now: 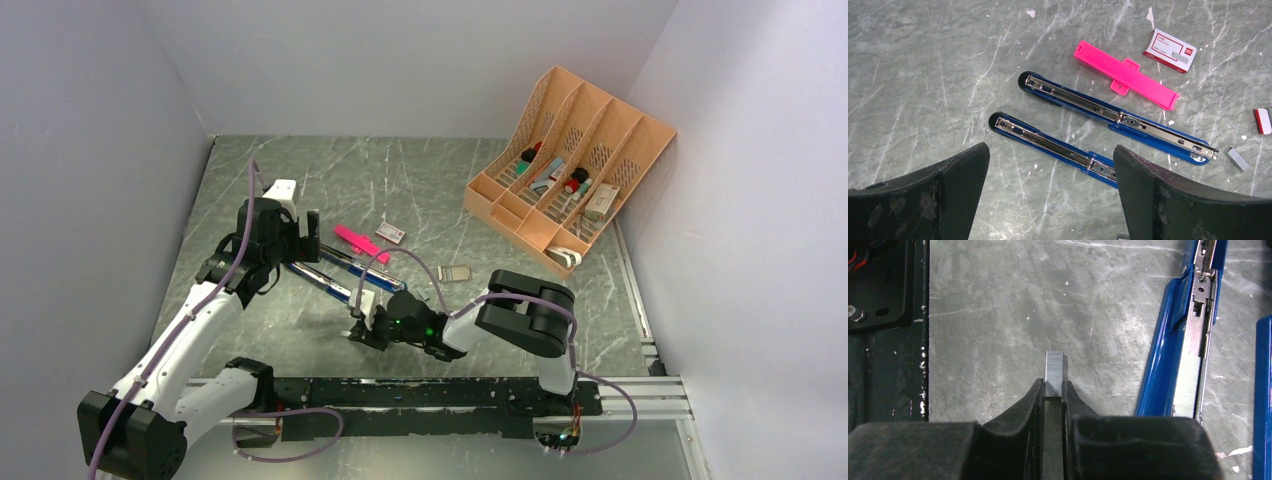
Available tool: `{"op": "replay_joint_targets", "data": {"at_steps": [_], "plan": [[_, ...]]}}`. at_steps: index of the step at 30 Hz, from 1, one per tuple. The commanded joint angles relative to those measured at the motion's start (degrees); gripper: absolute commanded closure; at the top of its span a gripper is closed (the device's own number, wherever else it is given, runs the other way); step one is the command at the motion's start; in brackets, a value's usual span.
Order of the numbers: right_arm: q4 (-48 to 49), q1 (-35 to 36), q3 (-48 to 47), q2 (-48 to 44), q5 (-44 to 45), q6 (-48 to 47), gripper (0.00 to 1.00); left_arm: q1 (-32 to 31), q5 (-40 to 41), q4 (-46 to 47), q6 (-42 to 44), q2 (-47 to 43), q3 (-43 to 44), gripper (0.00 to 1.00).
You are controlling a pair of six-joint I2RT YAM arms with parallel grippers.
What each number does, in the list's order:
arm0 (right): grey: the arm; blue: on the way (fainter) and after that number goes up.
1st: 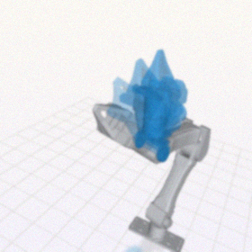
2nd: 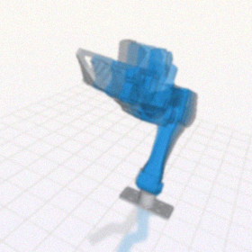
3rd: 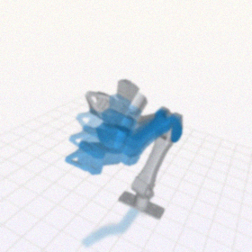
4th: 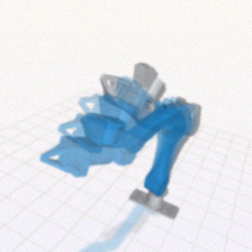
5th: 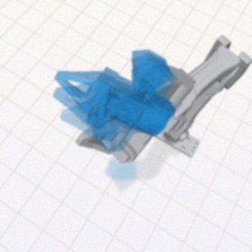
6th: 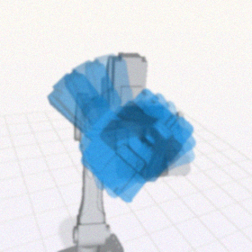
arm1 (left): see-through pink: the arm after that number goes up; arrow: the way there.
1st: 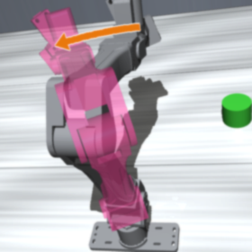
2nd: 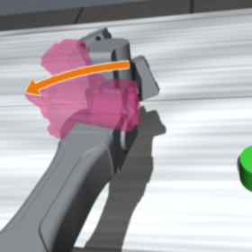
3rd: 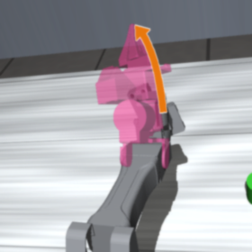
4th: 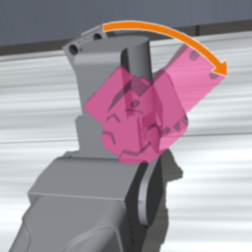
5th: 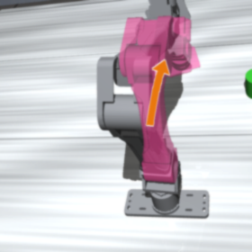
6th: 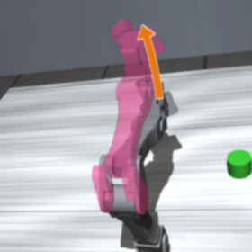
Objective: Load the staples into the stapler
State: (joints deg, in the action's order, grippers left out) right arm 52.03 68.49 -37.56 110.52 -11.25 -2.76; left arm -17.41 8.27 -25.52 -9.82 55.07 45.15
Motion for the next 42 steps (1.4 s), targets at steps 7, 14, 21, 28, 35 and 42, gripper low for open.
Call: {"op": "replay_joint_targets", "data": {"at_steps": [7, 14, 21, 28, 35, 42], "plan": [[-3.72, 0.16, -0.61, -2.15, -0.16, -1.03, 0.98, -0.23, -0.91, 1.35, 0.46, -0.36, -0.18, 0.02], [-8.78, -3.52, -4.97, -11.83, 0.60, -1.63, 1.00, -0.12, -0.54, 1.24, 0.43, 0.25, -0.15, 0.02], [-21.62, -11.30, -9.66, -15.36, 4.08, -3.97, 1.00, 0.89, -0.66, 1.26, 0.42, 1.36, 0.16, 0.03], [-30.41, -13.62, -15.30, -11.30, 5.49, -3.54, 1.00, 1.88, -1.27, 1.24, 0.47, 2.82, 0.56, 0.04], [-32.17, -15.42, -15.76, -9.61, 6.15, -1.88, 1.00, 2.20, -2.04, 1.35, 0.50, 3.13, 0.64, 0.04], [-32.73, -16.58, -15.66, -8.70, 4.18, -2.54, 1.00, 2.12, -2.46, 1.37, 0.49, 2.82, 0.56, 0.04]]}}
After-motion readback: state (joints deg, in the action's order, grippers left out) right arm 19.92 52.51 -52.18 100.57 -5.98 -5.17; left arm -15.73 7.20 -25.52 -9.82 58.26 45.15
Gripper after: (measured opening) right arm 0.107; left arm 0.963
